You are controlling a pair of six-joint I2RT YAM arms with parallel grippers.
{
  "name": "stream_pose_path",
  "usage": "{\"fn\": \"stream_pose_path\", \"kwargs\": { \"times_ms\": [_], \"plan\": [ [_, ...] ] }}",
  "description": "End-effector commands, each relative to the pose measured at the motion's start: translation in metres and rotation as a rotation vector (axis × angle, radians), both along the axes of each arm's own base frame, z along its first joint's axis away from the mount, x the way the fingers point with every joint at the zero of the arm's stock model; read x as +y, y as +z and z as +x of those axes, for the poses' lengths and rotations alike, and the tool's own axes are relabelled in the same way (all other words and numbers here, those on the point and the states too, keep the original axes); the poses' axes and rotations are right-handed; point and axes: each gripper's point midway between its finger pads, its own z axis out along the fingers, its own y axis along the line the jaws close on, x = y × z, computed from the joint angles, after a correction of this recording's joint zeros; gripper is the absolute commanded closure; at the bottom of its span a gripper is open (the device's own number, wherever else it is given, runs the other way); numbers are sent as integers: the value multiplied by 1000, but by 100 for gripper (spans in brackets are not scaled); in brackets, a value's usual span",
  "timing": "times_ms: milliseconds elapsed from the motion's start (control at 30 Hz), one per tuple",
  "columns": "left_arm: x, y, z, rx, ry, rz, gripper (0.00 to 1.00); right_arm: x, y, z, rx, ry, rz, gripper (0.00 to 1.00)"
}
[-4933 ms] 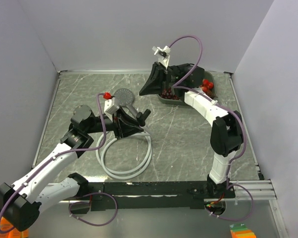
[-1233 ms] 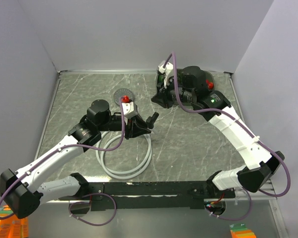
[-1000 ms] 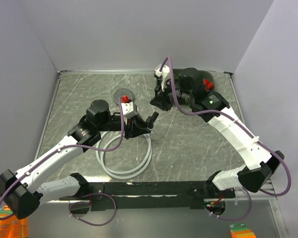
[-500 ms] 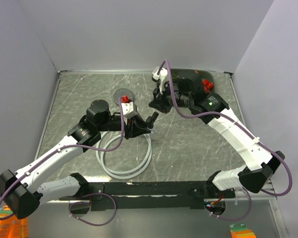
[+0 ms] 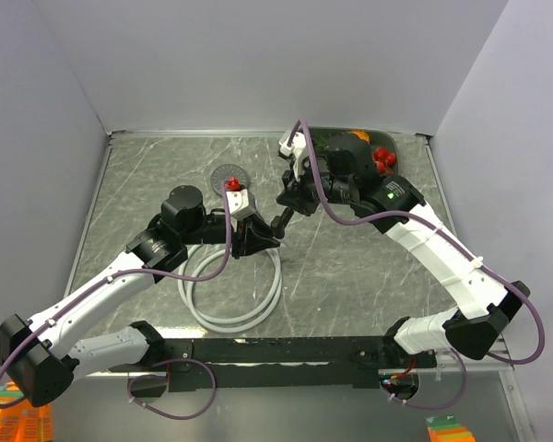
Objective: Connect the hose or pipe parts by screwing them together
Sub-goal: Install the adaptor on the pipeline.
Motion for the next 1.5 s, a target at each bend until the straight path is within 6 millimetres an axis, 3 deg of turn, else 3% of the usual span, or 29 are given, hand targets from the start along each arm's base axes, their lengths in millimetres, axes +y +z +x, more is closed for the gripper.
{"fn": "stream_pose_path", "kwargs": {
  "times_ms": [0, 267, 500, 833, 1100, 1467],
  "plan": [
    [0, 30, -1, -91, 0, -69, 99, -11, 16, -11, -51, 3, -6, 85],
    [1, 29, -1, -88, 5, -65, 99, -18, 20, -15, -64, -7, -5, 86],
    [1, 29, 0, -88, 14, -66, 99, -21, 31, -30, -84, 44, 25, 88],
    [2, 29, -1, -91, 12, -68, 99, -19, 22, -40, -54, 94, 20, 91],
    [2, 28, -2, -86, 6, -65, 99, -7, 43, -29, -106, 89, 78, 90],
    [-1, 26, -4, -81, -13, -64, 99, 7, 23, -16, -69, 105, -5, 91]
  ]
}}
